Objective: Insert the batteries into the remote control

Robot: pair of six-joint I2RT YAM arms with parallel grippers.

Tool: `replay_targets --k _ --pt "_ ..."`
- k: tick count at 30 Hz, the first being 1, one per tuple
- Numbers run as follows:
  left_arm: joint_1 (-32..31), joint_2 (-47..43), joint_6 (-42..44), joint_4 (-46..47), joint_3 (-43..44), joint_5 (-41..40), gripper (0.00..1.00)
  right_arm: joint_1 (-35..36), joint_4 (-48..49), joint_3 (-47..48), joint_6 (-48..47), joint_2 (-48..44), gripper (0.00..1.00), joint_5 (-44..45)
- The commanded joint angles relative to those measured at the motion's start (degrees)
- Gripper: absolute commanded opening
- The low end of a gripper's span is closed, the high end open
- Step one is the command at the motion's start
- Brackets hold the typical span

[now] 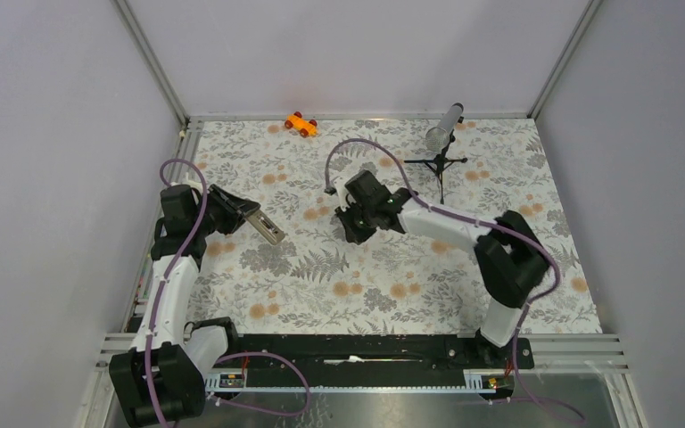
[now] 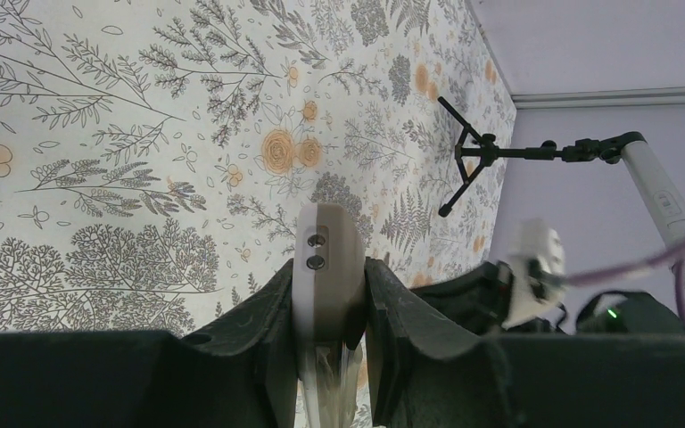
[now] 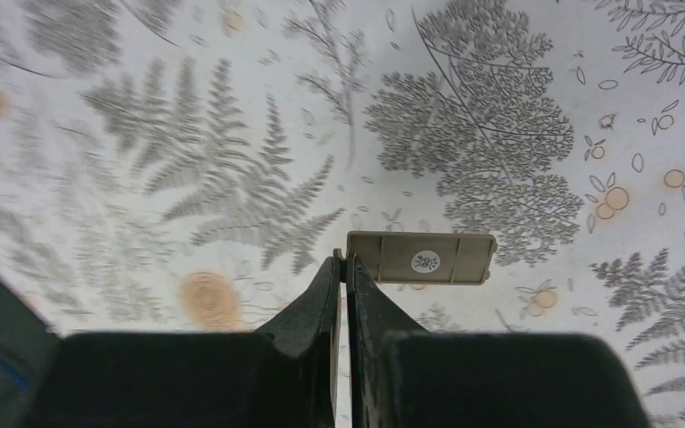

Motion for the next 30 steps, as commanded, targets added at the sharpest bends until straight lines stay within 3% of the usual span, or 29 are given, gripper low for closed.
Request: replay_targets --k 1,9,16,24,30 --pt "0.3 -2.7 -0.5 3.2 -0.2 1.0 0.00 0.4 13.1 -10.1 11.4 -12.6 0.01 -3.9" --pt "0.3 -5.0 -0.7 2.9 -1.7 1.8 0.00 -0.3 26.3 -28.1 20.9 -31.3 0.01 0.1" --pt "0.3 -5.7 -0.8 2.6 -2.2 2.7 0.00 -4.8 32.5 -37.2 31.4 -40.4 0.01 -4.4" --pt "0.3 -5.5 -0.5 2.7 -2.3 3.5 0.00 -13.0 46.3 -47.7 46.8 -43.8 0.01 -15.3" --pt "0.3 -5.8 -0.5 2.6 -3.0 3.9 0.00 -17.2 58.1 -50.1 59.4 -34.9 0.04 -26.1"
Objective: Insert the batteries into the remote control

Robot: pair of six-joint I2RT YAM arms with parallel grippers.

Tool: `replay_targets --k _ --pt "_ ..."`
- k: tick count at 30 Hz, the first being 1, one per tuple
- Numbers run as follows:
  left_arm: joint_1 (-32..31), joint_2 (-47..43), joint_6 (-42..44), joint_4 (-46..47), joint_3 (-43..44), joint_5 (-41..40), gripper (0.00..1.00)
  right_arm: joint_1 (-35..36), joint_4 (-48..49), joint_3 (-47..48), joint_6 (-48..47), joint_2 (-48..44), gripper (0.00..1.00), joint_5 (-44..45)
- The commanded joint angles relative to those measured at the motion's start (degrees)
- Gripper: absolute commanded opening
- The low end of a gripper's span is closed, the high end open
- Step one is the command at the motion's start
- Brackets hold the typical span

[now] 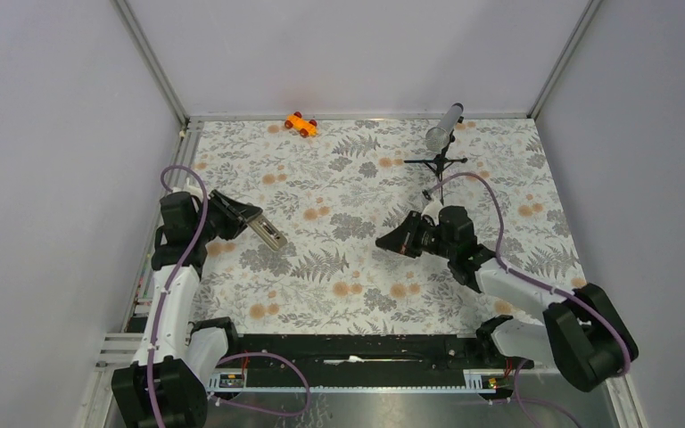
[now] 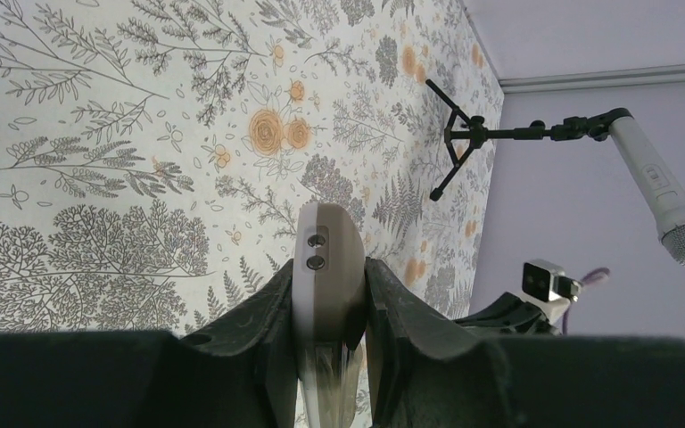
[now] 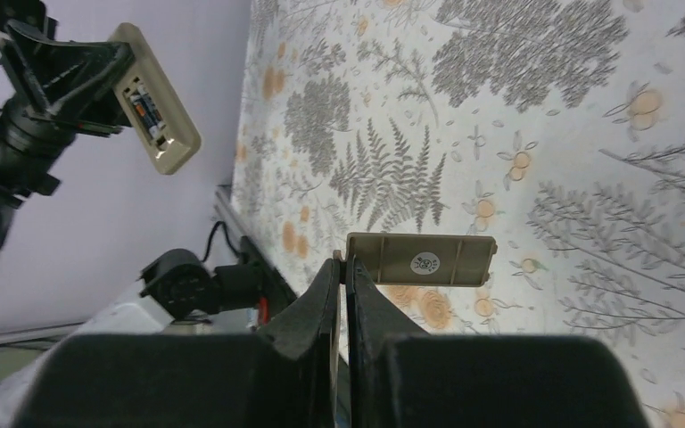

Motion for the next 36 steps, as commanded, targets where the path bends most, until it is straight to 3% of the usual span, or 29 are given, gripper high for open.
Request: replay_targets --k 1,7,17,25,36 --pt "0.3 -1.4 0.0 2.6 -0.6 2.1 0.00 -0.8 15.1 -0.3 12.5 6.4 0.04 -10.6" --pt "0.3 -2.2 -0.5 2.6 -1.1 2.2 0.00 -0.9 28.8 -2.8 21.4 13.5 0.04 -13.1" --pt "0.2 -4.3 -2.0 2.8 -3.2 2.4 0.00 -2.5 42.3 -5.8 24.1 24.7 0.06 -15.4" --pt "0.2 -5.2 -2.7 2.7 -3.6 1.9 0.00 -6.2 69.9 -9.9 32.6 42.7 0.06 -20.8" --pt "-0.2 -4.8 -3.1 2.8 -3.2 0.8 0.00 -10.1 73.5 -11.0 28.5 47.4 0.07 -26.5"
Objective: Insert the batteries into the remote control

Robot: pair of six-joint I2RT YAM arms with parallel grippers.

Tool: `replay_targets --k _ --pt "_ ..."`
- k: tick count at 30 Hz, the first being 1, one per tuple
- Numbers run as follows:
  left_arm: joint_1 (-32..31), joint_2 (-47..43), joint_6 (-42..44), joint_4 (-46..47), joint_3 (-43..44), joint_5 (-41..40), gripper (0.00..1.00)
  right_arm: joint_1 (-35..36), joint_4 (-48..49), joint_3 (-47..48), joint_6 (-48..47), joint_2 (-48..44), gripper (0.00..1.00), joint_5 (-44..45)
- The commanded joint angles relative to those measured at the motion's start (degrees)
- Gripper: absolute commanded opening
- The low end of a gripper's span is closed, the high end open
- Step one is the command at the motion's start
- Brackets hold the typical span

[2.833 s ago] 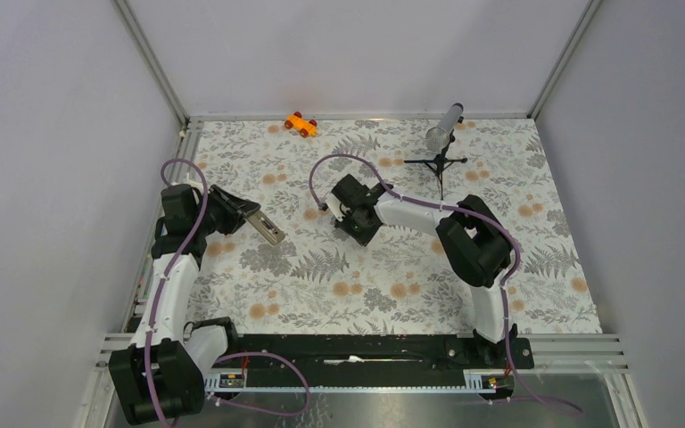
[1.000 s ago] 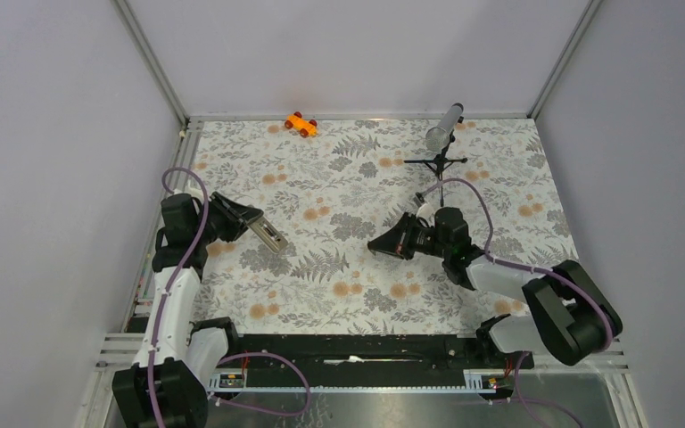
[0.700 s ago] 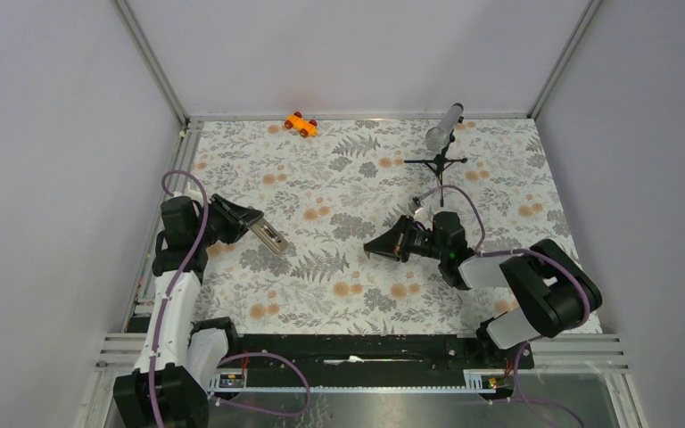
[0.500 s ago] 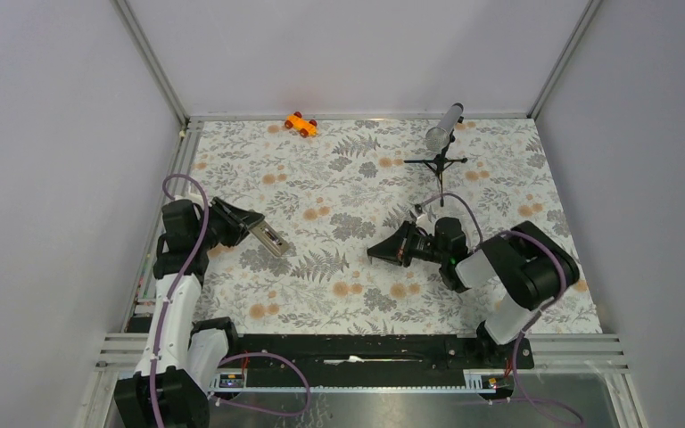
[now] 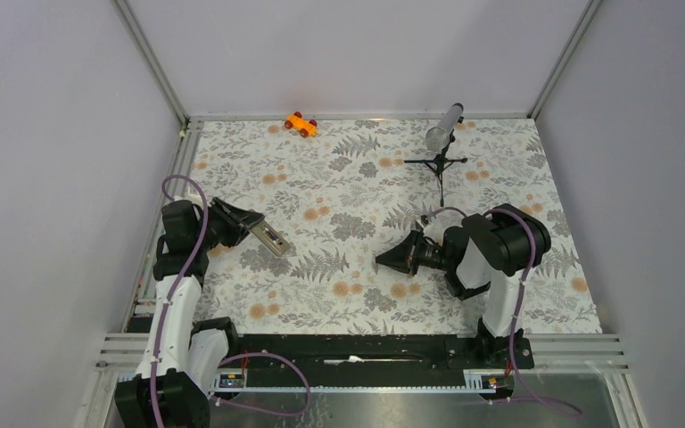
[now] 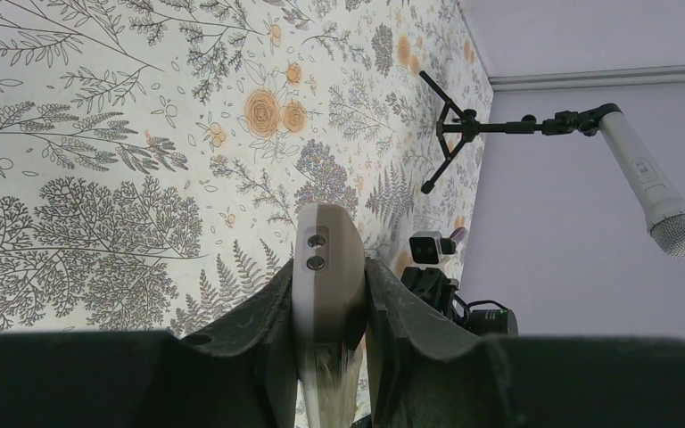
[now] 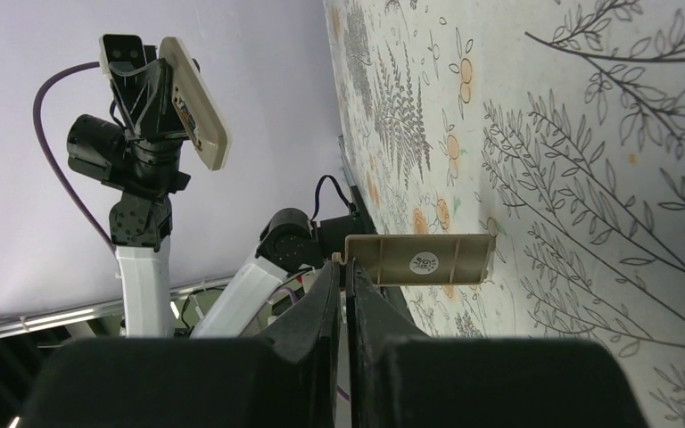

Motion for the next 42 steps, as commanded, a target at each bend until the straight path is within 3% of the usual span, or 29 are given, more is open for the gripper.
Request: replay_targets --k 1,10,19,28,38,42 --pt "-0.2 -0.6 -0.6 2.9 0.7 -0.2 0.00 -1.9 10.1 -0.1 -3.1 1.1 0.07 -4.9" --pt "-1.3 0.2 -1.4 4.2 0.7 -1.2 0.00 -9.7 9.8 -1.4 -5.5 1.5 0.11 -11.4" --pt "-2.6 1.5 -1.4 4.4 1.8 -2.2 0.00 -11.5 9.8 -2.2 -6.8 0.7 0.15 -12.6" --pt "-3.5 1.3 -1.7 4.9 1.9 -2.7 0.00 -16.3 9.8 -6.8 -8.7 0.8 0.18 -12.1" --pt "-3.8 0.8 -1.5 4.8 1.7 -2.3 0.00 -19.3 9.3 -10.4 -9.3 -2.7 0.28 -9.6" --pt "-3.7 0.9 -1.4 4.9 1.8 -2.1 0.00 -19.3 2.5 -11.8 -12.5 -6.1 0.32 -5.3"
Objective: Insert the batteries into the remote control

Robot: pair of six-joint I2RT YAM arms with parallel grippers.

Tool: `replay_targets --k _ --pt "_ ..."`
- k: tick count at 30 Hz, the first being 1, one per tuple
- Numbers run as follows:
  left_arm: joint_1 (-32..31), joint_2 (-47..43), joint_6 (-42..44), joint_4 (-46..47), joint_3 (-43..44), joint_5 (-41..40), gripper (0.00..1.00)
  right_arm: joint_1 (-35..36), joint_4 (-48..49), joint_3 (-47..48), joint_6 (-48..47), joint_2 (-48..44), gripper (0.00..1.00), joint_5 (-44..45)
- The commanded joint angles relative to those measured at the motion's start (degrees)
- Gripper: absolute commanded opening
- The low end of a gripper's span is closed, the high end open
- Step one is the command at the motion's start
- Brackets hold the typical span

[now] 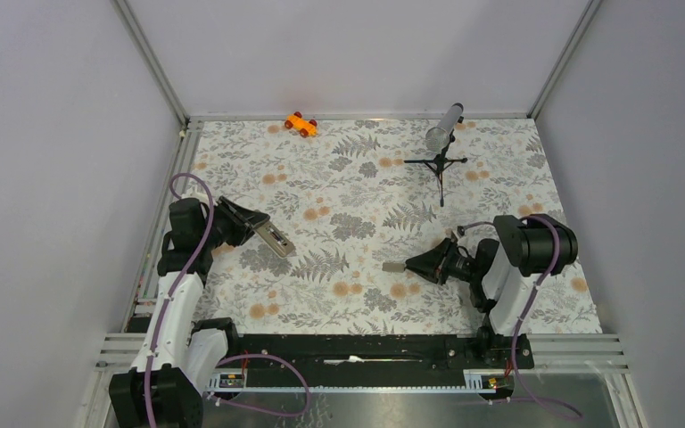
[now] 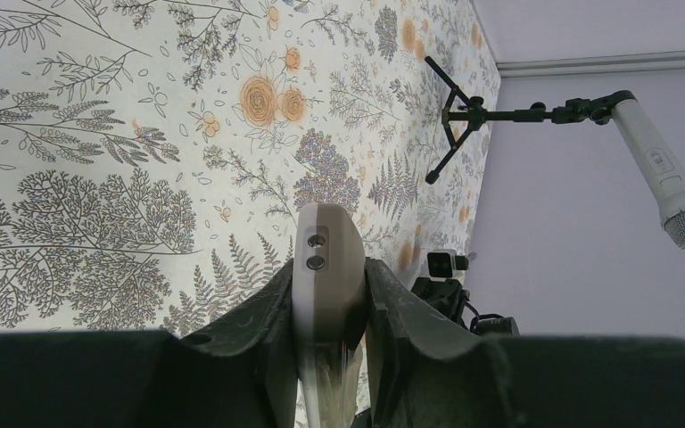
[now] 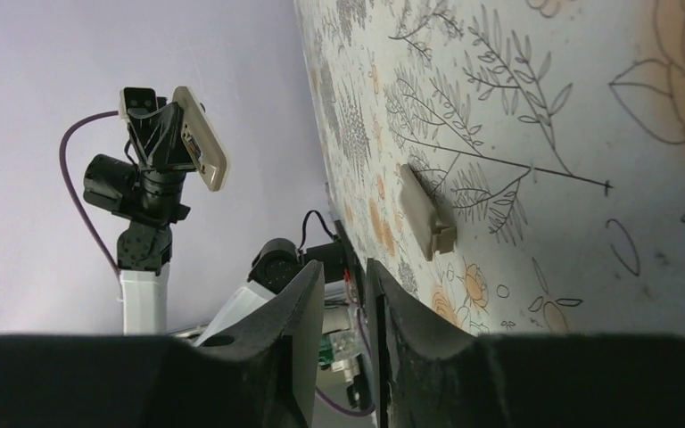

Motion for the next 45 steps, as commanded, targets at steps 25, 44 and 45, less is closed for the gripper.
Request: replay_targets --k 25,44,45 --pt "-0.4 3.1 2.5 4.6 5.2 2.5 0.00 19.9 -103.7 35.3 -65.0 -48.3 0.65 41.6" --pt "-0.2 5.8 7.9 2.0 9.9 1.8 0.00 34.7 -118.3 49.8 -100.2 -28.4 0.72 43.7" --pt "-0.2 6.4 8.0 2.1 10.2 1.8 0.00 34.8 -119.5 50.8 -101.0 -26.7 0.72 43.2"
